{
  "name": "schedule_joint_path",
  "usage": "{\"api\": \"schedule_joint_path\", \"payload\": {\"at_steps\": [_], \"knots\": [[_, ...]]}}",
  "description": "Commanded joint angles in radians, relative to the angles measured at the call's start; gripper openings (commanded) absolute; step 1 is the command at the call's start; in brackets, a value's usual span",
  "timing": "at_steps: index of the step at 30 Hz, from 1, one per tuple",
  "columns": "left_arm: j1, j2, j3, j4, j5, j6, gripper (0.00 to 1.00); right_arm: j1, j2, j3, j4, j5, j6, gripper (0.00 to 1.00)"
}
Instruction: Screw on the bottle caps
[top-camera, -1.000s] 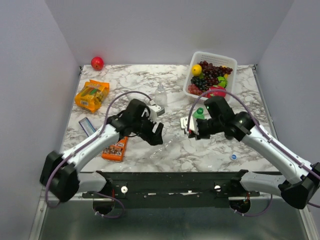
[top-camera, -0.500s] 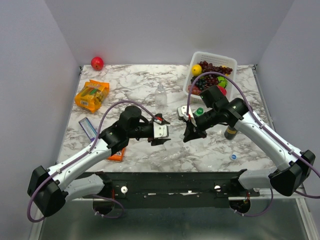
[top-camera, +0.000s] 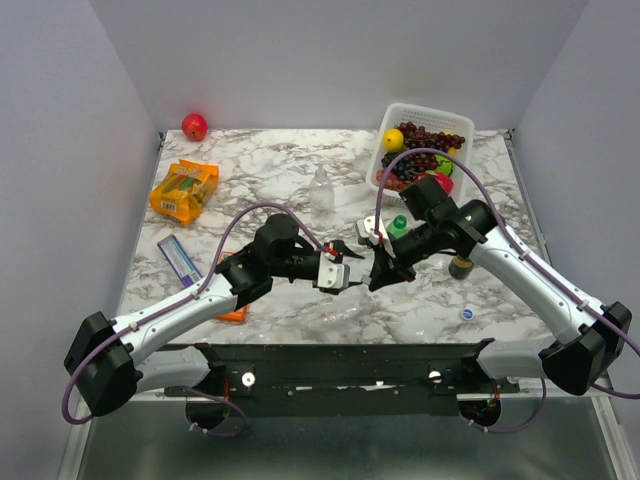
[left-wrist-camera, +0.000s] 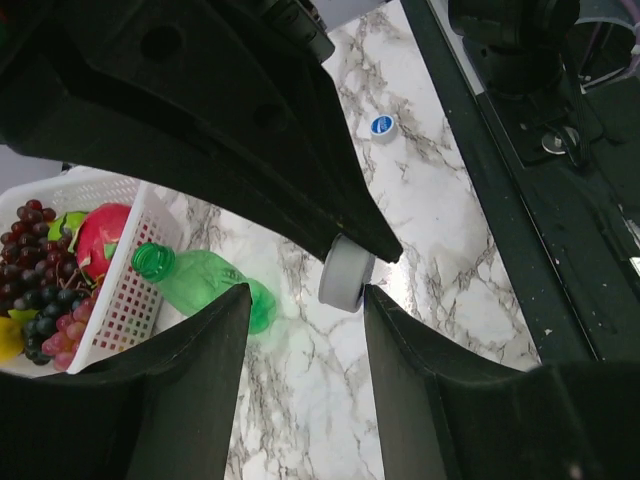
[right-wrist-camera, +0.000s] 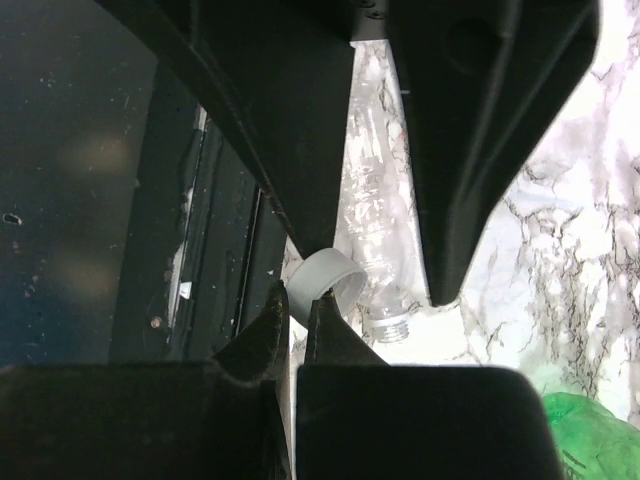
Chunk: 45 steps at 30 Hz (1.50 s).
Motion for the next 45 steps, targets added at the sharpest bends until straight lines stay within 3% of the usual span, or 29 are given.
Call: {"api": "schedule_joint_path", "payload": {"at_steps": [1, 7, 16, 19, 22, 23, 26, 29, 33, 34, 37, 38, 40, 45], "knots": [[-0.014, 0.013, 0.026, 0.083, 0.054, -0.045, 0.56, -0.006, -0.006, -0.003, 0.040, -0.008, 0.032, 0.01], [-0.019, 0.033, 0.038, 0.063, 0.087, -0.051, 0.51, -0.004, 0.000, 0.005, 0.052, 0.004, 0.041, 0.01], [-0.019, 0.065, 0.072, 0.003, 0.112, -0.001, 0.37, -0.006, -0.003, 0.003, 0.054, 0.019, 0.044, 0.01], [-0.019, 0.079, 0.083, -0.010, 0.116, -0.001, 0.29, -0.006, -0.006, 0.000, 0.055, 0.029, 0.049, 0.01], [-0.019, 0.088, 0.086, -0.009, 0.127, -0.008, 0.13, -0.006, -0.011, -0.006, 0.061, 0.052, 0.058, 0.02], [-0.019, 0.088, 0.084, -0.009, 0.133, -0.016, 0.05, -0.006, -0.011, -0.006, 0.063, 0.065, 0.073, 0.07], [-0.019, 0.089, 0.058, 0.026, 0.136, -0.047, 0.01, -0.008, -0.034, 0.034, 0.072, 0.226, 0.147, 0.37], [-0.019, 0.100, 0.034, 0.103, 0.117, -0.196, 0.00, -0.030, -0.094, 0.093, 0.058, 0.432, 0.142, 0.50], [-0.022, 0.203, 0.055, 0.204, 0.048, -0.477, 0.00, -0.102, -0.207, 0.104, 0.136, 0.692, 0.176, 0.57], [-0.023, 0.230, 0.066, 0.217, 0.026, -0.585, 0.00, -0.130, -0.241, 0.088, 0.246, 0.755, 0.208, 0.58], [-0.051, 0.327, 0.125, 0.253, -0.005, -0.756, 0.00, -0.176, -0.399, -0.010, 0.487, 0.944, 0.302, 0.79], [-0.073, 0.344, 0.147, 0.255, 0.003, -0.742, 0.00, -0.178, -0.475, -0.047, 0.542, 0.969, 0.308, 0.90], [-0.132, 0.421, 0.184, 0.212, 0.026, -0.726, 0.00, -0.178, -0.526, -0.121, 0.653, 1.006, 0.310, 0.94], [-0.173, 0.667, 0.303, 0.301, 0.057, -0.947, 0.00, -0.179, -0.568, -0.149, 0.620, 1.012, 0.418, 0.93]]}}
